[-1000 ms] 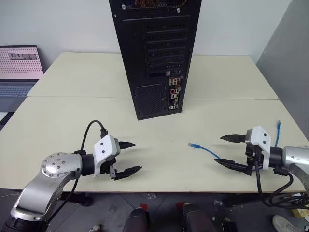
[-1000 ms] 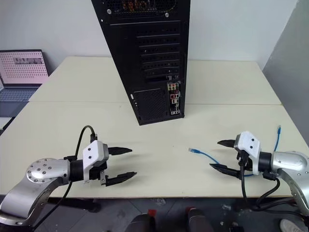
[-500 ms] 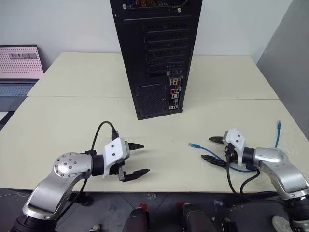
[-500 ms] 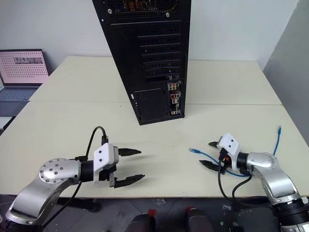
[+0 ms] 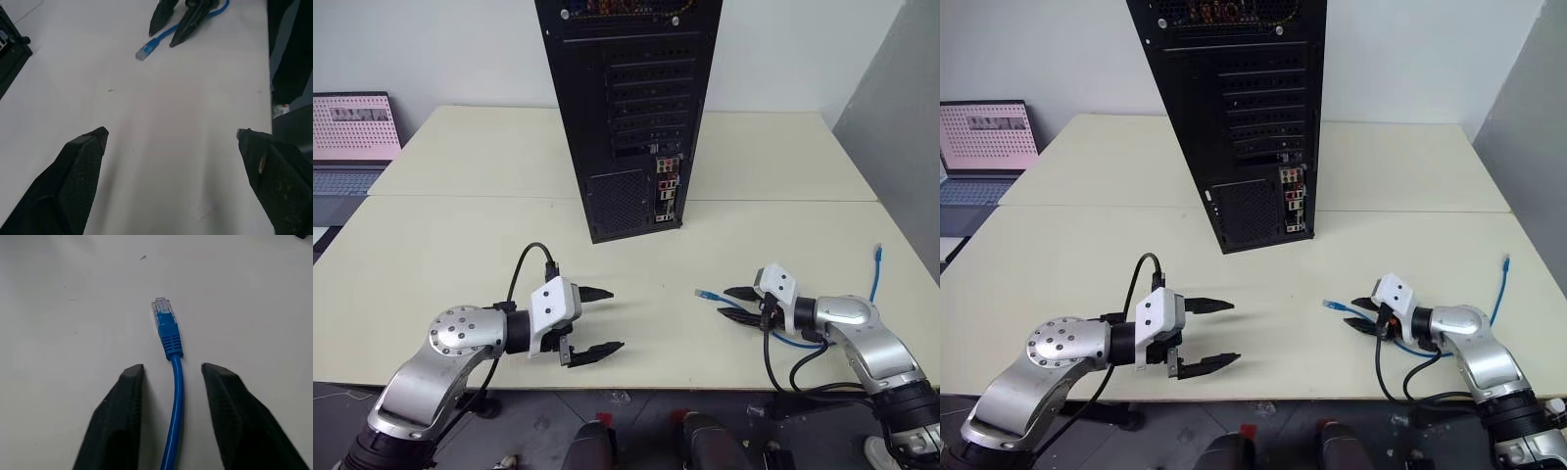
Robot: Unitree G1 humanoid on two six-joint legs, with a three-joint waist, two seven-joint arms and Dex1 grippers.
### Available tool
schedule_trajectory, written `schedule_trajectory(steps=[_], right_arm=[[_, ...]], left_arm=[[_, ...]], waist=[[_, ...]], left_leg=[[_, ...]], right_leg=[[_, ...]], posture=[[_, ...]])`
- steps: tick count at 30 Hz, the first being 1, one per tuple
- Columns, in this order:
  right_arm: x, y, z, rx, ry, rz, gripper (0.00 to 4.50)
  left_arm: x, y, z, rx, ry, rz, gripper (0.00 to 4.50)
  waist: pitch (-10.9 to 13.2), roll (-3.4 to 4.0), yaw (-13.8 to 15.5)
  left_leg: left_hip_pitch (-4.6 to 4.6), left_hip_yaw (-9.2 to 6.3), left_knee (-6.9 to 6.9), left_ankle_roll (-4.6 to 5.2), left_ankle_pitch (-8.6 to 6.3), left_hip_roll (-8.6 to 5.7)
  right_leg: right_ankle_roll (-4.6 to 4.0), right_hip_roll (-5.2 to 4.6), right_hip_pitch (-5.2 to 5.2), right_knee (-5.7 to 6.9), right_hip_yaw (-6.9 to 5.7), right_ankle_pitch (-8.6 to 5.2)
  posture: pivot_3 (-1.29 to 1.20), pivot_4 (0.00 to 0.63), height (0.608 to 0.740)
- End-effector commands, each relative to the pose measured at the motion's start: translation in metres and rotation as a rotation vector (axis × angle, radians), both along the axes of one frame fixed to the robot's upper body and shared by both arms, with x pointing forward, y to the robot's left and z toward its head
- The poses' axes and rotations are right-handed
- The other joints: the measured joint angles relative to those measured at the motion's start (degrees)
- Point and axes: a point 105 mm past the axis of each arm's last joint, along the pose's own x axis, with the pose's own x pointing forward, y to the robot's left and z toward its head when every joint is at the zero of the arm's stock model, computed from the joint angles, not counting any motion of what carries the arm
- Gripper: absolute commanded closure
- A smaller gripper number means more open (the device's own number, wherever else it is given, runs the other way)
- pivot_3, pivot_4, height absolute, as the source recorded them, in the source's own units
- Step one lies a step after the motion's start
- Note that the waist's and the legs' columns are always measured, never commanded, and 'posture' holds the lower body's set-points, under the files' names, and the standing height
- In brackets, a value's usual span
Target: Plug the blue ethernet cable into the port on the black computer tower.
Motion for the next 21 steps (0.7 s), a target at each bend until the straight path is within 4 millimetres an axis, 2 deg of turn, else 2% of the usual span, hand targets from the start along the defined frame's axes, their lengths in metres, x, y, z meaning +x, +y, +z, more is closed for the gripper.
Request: schedule_trajectory(steps=[1, 5, 12, 16, 21], right_arm=[[0.002, -0.003, 0.004, -0.021, -0.015, 0.000, 3.46], [0.000, 0.006, 0.013, -0.019, -0.035, 0.054, 4.44], [-0.020, 0.046, 0.044, 0.006, -0.053, 0.231, 4.44], [-0.029, 0.065, 0.053, -0.002, -0.073, 0.316, 4.44], [-0.034, 0.076, 0.056, -0.015, -0.092, 0.372, 4.44]], left_arm=[[-0.001, -0.006, 0.007, -0.032, -0.013, -0.039, 0.00], [0.005, -0.011, 0.001, -0.006, -0.027, -0.077, 0.00], [0.015, -0.022, -0.001, -0.010, -0.040, -0.147, 0.00], [0.020, -0.032, 0.000, -0.018, -0.040, -0.201, 0.00], [0.023, -0.039, 0.005, -0.045, -0.018, -0.238, 0.00]], waist=[[0.00, 0.00, 0.00], [0.00, 0.00, 0.00], [0.00, 0.01, -0.15], [0.00, 0.00, 0.02], [0.00, 0.00, 0.05]], left_leg=[[0.00, 0.00, 0.00, 0.00, 0.00, 0.00], [0.00, 0.01, 0.01, 0.00, 0.00, -0.04], [0.00, -0.08, 0.00, 0.00, 0.00, -0.01], [-0.06, -0.10, 0.06, 0.00, 0.00, -0.05], [-0.12, -0.10, 0.09, 0.00, 0.00, -0.07]], right_leg=[[0.00, 0.00, 0.00, 0.00, 0.00, 0.00], [0.00, 0.01, 0.01, 0.00, -0.02, 0.00], [-0.04, 0.05, 0.00, 0.01, -0.05, 0.02], [-0.03, 0.03, 0.00, 0.00, -0.11, 0.02], [-0.08, 0.02, -0.01, 0.00, -0.20, 0.05]], posture=[[0.00, 0.150, 0.740], [0.00, 0.150, 0.740], [0.00, 0.150, 0.740], [0.00, 0.150, 0.740], [0.00, 0.150, 0.740]])
